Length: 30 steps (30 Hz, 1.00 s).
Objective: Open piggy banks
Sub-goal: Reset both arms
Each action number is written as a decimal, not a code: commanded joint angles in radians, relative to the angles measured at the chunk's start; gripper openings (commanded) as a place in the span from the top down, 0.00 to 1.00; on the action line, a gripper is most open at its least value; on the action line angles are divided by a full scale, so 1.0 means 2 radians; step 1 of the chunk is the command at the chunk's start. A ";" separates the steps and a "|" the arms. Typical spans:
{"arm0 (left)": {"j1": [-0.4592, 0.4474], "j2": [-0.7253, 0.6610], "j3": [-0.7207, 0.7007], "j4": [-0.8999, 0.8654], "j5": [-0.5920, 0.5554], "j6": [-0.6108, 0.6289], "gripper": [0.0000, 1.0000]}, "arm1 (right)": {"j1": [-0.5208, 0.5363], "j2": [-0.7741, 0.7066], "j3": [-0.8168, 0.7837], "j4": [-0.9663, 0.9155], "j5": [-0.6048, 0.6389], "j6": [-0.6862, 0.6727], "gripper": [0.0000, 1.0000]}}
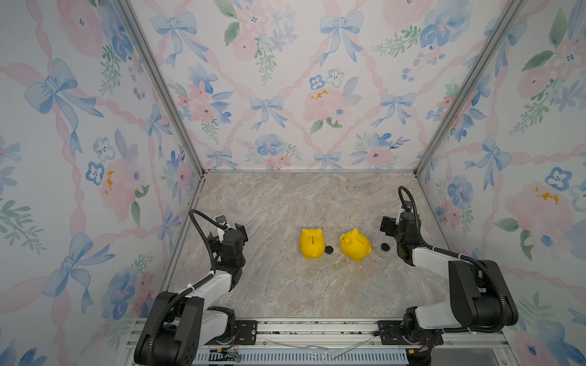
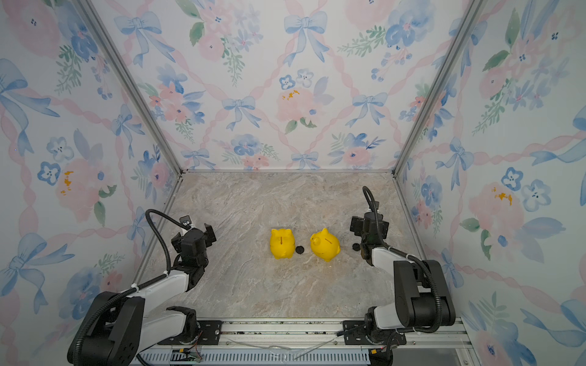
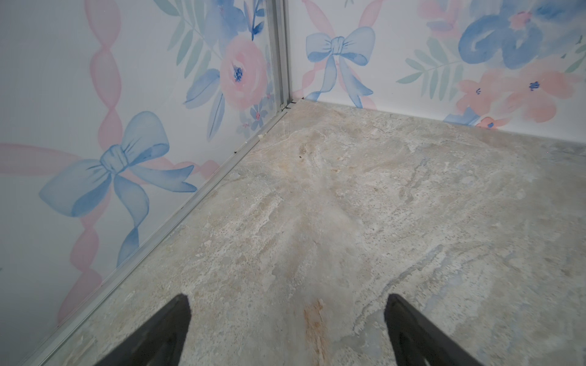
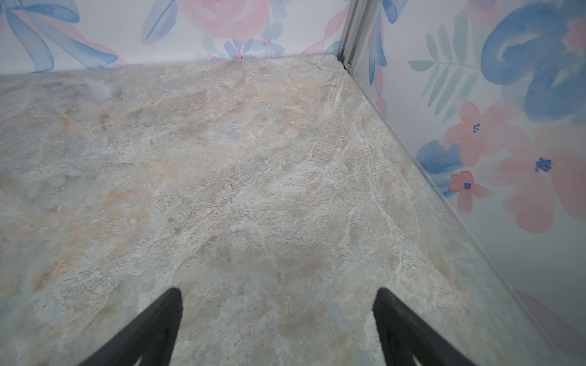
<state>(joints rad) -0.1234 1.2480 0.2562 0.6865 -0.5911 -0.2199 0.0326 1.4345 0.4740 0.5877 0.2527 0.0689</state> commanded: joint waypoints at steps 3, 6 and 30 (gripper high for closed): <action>0.029 0.081 0.034 0.095 0.098 0.045 0.02 | 0.011 0.024 -0.070 0.183 -0.036 -0.028 0.04; 0.031 0.117 0.046 0.117 0.122 0.062 0.02 | 0.039 0.057 -0.079 0.233 -0.015 -0.054 0.04; 0.036 0.152 0.003 0.224 0.233 0.103 0.02 | 0.008 0.054 -0.036 0.141 -0.078 -0.040 0.04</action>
<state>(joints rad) -0.0612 1.5425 0.2436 1.1271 -0.1600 -0.0265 0.0540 1.5494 0.3798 0.8783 0.1070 -0.0193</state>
